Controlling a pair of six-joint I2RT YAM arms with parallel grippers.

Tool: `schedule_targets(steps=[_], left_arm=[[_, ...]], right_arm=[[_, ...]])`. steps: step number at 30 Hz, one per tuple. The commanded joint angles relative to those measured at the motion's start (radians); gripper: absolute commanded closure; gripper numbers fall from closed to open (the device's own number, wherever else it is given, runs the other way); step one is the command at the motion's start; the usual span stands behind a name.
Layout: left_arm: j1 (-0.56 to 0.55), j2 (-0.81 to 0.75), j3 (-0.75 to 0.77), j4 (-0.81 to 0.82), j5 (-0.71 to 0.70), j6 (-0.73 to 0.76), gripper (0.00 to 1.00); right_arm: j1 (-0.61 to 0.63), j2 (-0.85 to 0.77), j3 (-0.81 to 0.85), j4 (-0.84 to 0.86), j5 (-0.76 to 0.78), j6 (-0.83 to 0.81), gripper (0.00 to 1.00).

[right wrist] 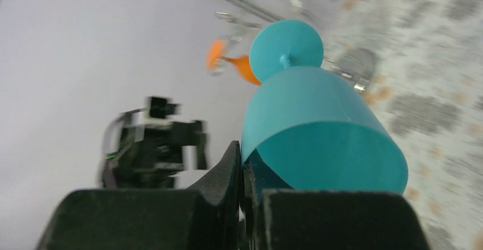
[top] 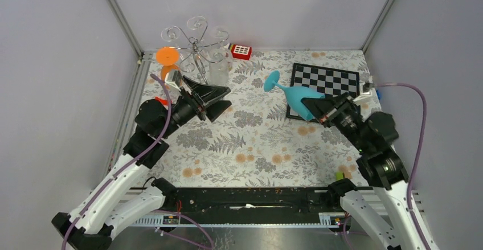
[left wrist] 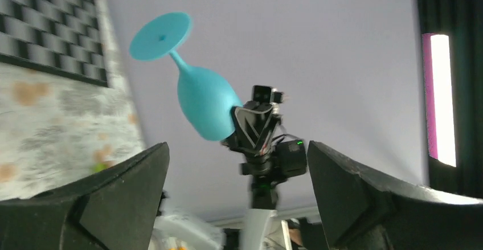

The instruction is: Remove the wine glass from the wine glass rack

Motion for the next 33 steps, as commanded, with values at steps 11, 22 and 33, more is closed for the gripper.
schedule_targets(steps=[11, 22, 33], left_arm=[[0.021, -0.08, 0.33, -0.694, -0.574, 0.8, 0.03], [0.022, -0.099, 0.326, -0.707, -0.791, 0.993, 0.03], [0.022, -0.159, 0.238, -0.699, -0.852, 1.009, 0.03]], right_arm=[[0.157, 0.476, 0.318, -0.518, 0.316, -0.525, 1.0], [0.275, 0.949, 0.713, -0.755, 0.468, -0.714, 1.0], [0.28, 1.34, 1.107, -0.927, 0.558, -0.773, 1.0]])
